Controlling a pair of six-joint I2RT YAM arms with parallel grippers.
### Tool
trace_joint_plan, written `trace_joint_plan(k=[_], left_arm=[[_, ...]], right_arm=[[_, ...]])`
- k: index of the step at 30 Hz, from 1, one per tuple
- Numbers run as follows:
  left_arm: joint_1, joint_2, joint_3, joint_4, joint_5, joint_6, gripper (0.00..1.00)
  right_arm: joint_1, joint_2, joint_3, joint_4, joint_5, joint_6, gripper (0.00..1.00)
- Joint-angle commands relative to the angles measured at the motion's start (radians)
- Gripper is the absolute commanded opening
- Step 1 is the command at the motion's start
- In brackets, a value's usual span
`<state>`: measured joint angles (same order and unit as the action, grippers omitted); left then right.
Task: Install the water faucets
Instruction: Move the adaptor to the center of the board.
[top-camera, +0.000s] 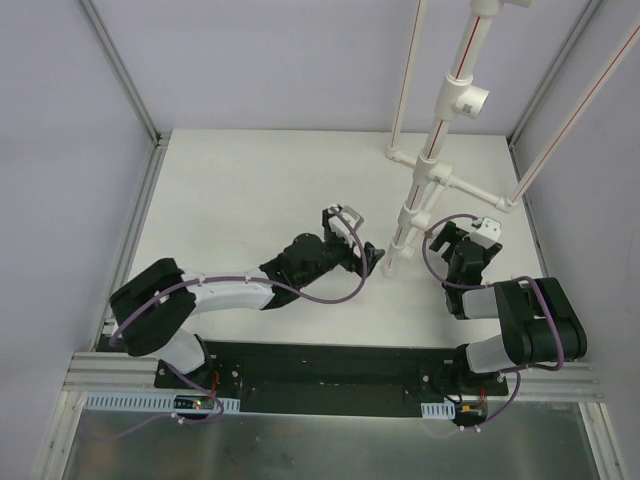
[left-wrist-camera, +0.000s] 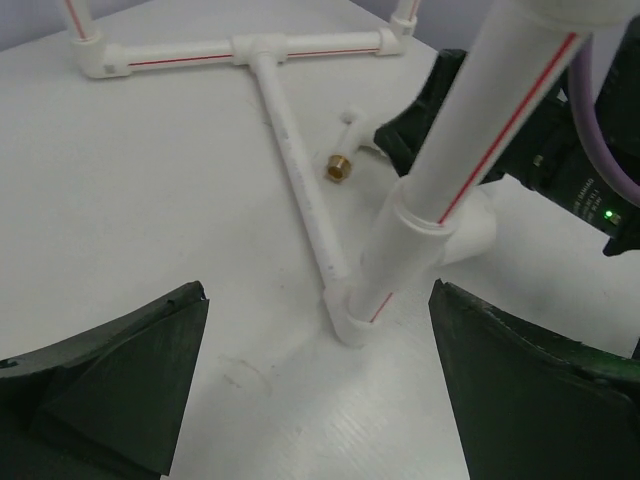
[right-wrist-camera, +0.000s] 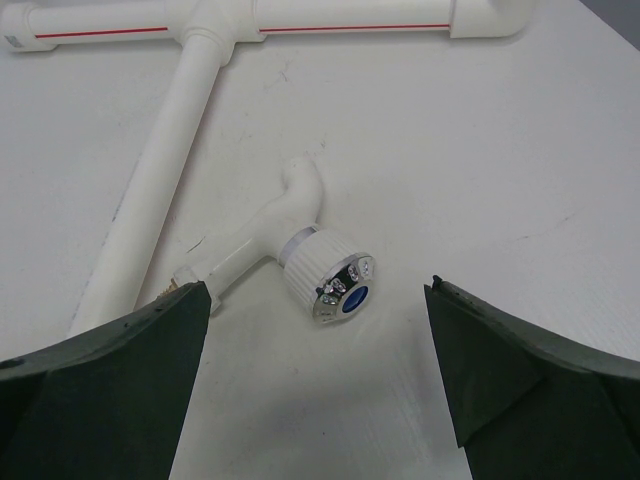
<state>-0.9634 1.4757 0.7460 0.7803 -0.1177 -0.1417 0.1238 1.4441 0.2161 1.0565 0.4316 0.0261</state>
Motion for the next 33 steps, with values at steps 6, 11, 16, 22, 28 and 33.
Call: trace_joint_plan(k=[6,11,16,22,28,33], left_arm=[[-0.089,0.190,0.150,0.355,0.004,0.133,0.97],[-0.090,0.228,0.243,0.295,0.030,0.195,0.96],[-0.090,0.305,0.351,0.240,0.039,0.228,0.89],[-0.090,0.388,0.434,0.200,-0.020,0.301,0.60],[-0.090,0.416,0.483,0.160,-0.118,0.424,0.14],[-0.089,0.374,0.486,0.050,-0.212,0.586,0.00]], right_arm=[[-0.001,-0.004,0.023,0.028,-0.002,0.015,0.99],[-0.004,-0.002,0.025,0.028,-0.002,0.015,0.99],[-0.003,-0.004,0.025,0.030,-0.002,0.014,0.99],[-0.003,-0.004,0.023,0.028,-0.004,0.015,0.99],[-0.003,-0.002,0.025,0.028,-0.004,0.017,0.99],[-0.003,-0.004,0.023,0.030,-0.004,0.012,0.99]])
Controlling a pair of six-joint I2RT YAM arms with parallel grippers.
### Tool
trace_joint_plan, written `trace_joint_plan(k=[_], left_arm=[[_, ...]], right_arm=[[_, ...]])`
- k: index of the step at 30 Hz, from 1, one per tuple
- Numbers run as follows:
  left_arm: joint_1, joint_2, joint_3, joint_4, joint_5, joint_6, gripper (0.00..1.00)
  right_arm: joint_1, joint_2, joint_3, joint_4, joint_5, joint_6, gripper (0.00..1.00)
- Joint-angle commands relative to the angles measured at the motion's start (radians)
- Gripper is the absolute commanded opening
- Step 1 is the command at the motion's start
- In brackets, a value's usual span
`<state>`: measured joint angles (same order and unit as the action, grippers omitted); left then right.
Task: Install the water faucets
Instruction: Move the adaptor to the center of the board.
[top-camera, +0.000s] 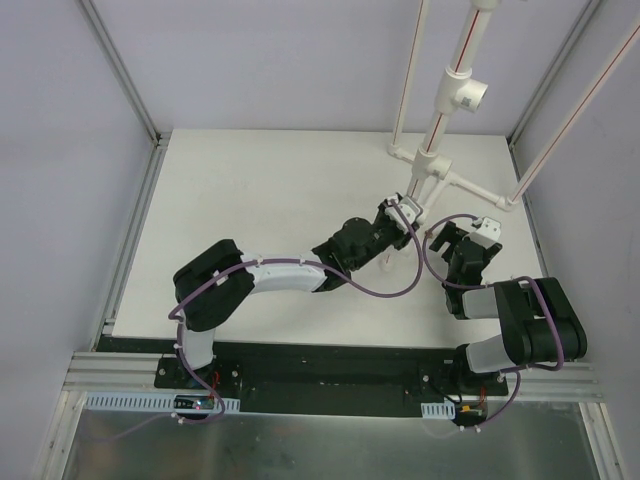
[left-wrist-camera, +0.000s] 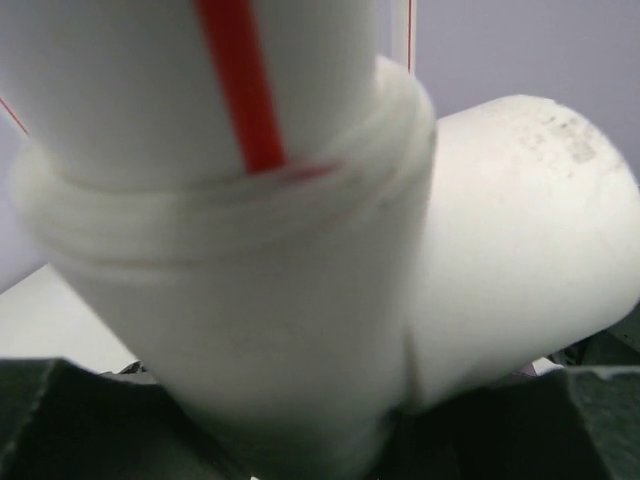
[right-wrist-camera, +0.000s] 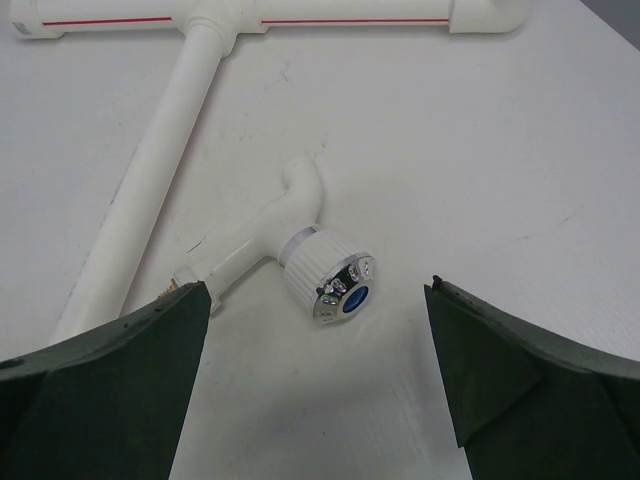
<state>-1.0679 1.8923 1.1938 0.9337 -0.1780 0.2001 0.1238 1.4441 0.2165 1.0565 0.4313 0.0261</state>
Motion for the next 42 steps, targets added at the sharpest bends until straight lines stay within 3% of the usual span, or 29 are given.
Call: trace_joint_plan(k=[1,8,15,30,37,38,40,42], left_arm=[[0.016,-0.054,0.029,-0.117,-0.181,0.263,0.00],[0.036,-0.122,-0.078,-0.026,-0.411,0.366,0.00],[0.074,-0.254,-0.218,-0.007,-0.499,0.361,0.00],[0.056,-0.841,-0.628,-0.463,-0.206,0.122,0.00],[0.054,-1.024,-0.738,-0.584,-0.175,0.050,0.00],[0.055,-1.032,-0.740,-0.602,-0.173,0.044,0.05],[0.056,-1.042,-0.737,-0.628,-0.173,0.042,0.24],[0.056,-1.052,-0.732,-0.639,-0.186,0.027,0.34]], right_arm=[[-0.003,-0.002,0.026,0.028,-0.003,0.014,0.99],[-0.003,-0.004,0.024,0.028,-0.003,0.014,0.99],[-0.001,-0.004,0.026,0.030,-0.003,0.014,0.99],[-0.003,-0.005,0.023,0.028,-0.003,0.015,0.99],[-0.003,-0.004,0.023,0.028,-0.003,0.012,0.99],[-0.003,-0.005,0.023,0.028,-0.003,0.014,0.99],[-0.003,-0.004,0.023,0.028,-0.003,0.014,0.99],[-0.003,-0.005,0.023,0.028,-0.003,0.015,0.99]])
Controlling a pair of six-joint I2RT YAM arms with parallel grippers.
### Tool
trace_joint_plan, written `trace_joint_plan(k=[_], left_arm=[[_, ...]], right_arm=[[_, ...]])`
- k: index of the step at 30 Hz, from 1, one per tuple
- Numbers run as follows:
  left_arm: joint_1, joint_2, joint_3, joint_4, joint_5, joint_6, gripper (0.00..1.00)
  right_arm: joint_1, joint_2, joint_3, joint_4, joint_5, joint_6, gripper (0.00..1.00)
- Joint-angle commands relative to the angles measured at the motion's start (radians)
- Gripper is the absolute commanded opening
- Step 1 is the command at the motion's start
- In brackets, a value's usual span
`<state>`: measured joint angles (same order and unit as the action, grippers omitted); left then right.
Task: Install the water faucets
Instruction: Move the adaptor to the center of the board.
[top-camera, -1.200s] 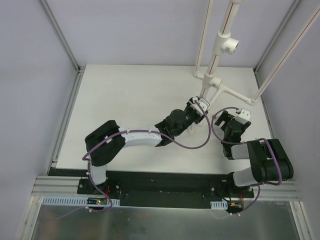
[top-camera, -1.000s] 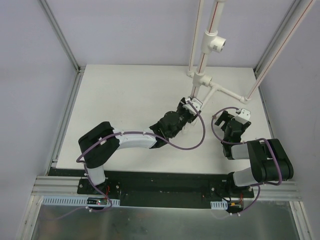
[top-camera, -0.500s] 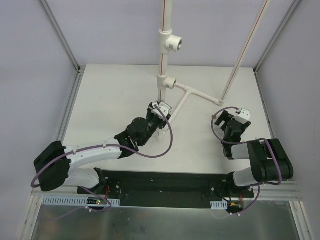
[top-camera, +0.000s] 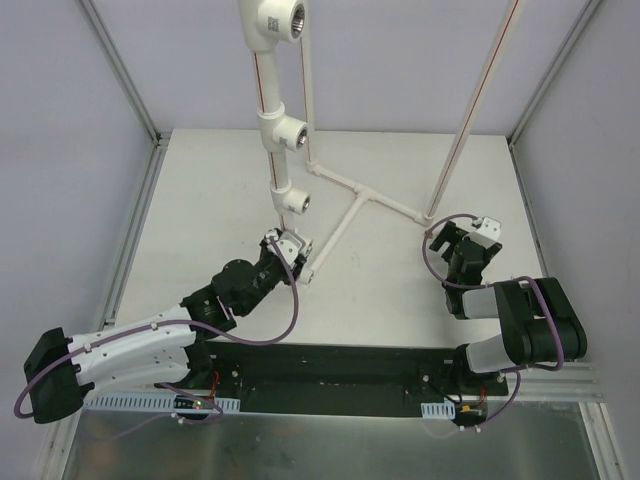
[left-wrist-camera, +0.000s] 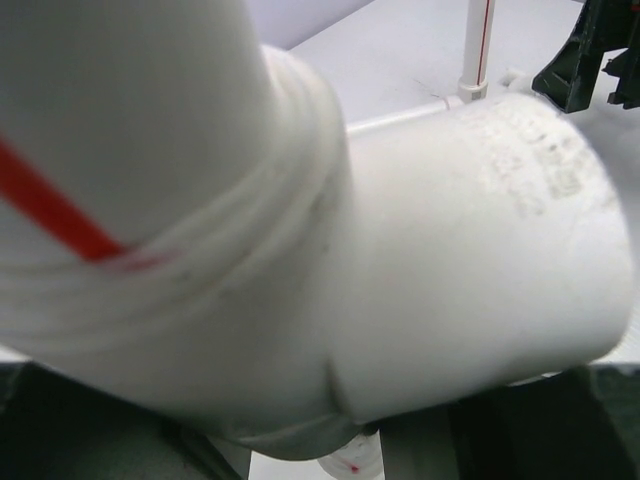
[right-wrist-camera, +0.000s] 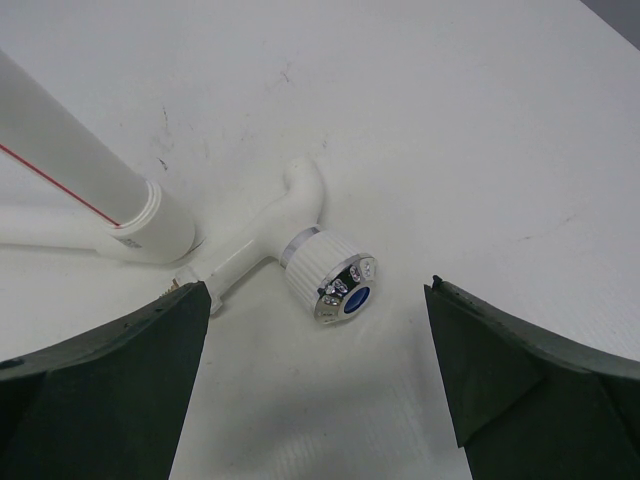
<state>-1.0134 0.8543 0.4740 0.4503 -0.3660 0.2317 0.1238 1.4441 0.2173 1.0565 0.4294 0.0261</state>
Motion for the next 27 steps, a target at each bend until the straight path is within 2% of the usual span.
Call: trace_joint_plan(k=[1,5,8,11,17,27], left_arm=[[0.001,-0.018,-0.011,-0.157,-0.001,-0.017,0.38],[0.001,-0.031,-0.008,-0.173,0.015,-0.060,0.58],[0.001,-0.031,-0.012,-0.196,-0.022,-0.091,0.68],[0.001,-0.044,-0.018,-0.217,-0.044,-0.117,0.85],[-0.001,-0.121,-0.008,-0.297,-0.042,-0.207,0.93],[-0.001,-0.348,-0.008,-0.602,-0.060,-0.419,0.98]], right_arm=[[-0.003,-0.004,0.022,0.028,-0.001,0.014,0.99],[-0.003,-0.005,0.024,0.028,-0.003,0.017,0.99],[-0.004,-0.004,0.024,0.026,-0.003,0.018,0.99],[-0.004,-0.005,0.024,0.026,-0.003,0.018,0.99],[-0.004,-0.004,0.024,0.027,-0.003,0.018,0.99],[-0.004,-0.005,0.025,0.026,-0.003,0.017,0.99]])
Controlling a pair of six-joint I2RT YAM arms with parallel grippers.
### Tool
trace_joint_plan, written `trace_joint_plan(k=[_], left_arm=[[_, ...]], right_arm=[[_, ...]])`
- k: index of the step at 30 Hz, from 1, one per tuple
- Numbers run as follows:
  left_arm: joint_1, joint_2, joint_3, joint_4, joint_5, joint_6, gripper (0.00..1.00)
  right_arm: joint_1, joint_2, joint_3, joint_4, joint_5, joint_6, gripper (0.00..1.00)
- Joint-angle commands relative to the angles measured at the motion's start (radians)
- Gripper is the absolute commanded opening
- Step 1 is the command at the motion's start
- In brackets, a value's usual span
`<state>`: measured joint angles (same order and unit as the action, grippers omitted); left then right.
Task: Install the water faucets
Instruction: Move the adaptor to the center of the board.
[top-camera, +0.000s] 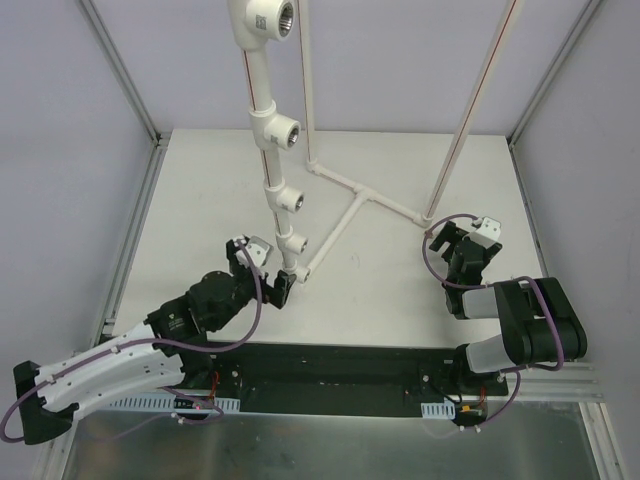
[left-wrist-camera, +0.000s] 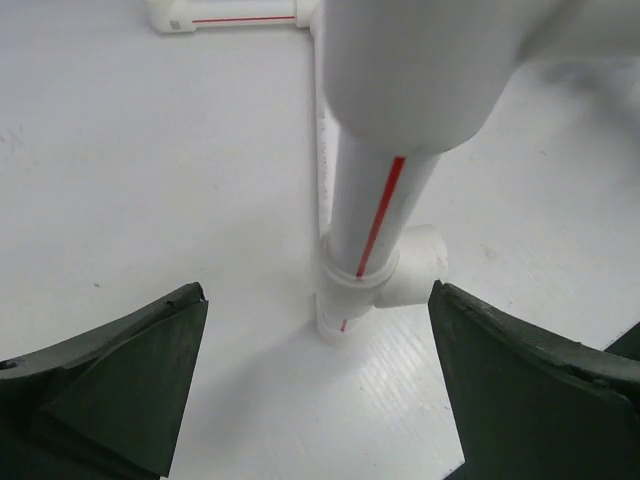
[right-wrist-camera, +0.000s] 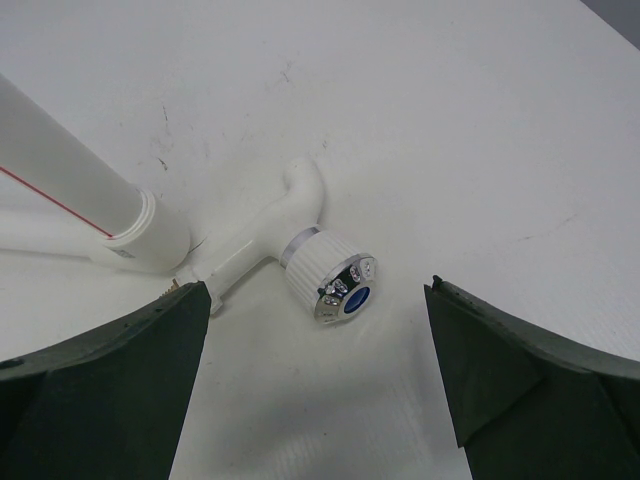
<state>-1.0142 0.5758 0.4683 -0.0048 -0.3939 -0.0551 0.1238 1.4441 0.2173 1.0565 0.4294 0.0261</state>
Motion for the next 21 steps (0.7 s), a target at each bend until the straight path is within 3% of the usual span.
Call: trace_joint_plan(k=[1,10,21], left_arm=[[-0.001,-0.097,-0.005,-0.167,-0.036,-0.152,0.99],[0.000,-0.177,-0.011,-0.339,-0.042,-0.405,0.99],[0.000,-0.209,0.029,-0.455,-0.089,-0.460,0.99]], right_arm=[[-0.004,-0.004,0.024,0.026,-0.003,0.015,0.99],[-0.003,-0.005,0.024,0.026,-0.004,0.017,0.99],[-0.049,-0.014,0.037,-0.012,-0.060,0.047,0.99]])
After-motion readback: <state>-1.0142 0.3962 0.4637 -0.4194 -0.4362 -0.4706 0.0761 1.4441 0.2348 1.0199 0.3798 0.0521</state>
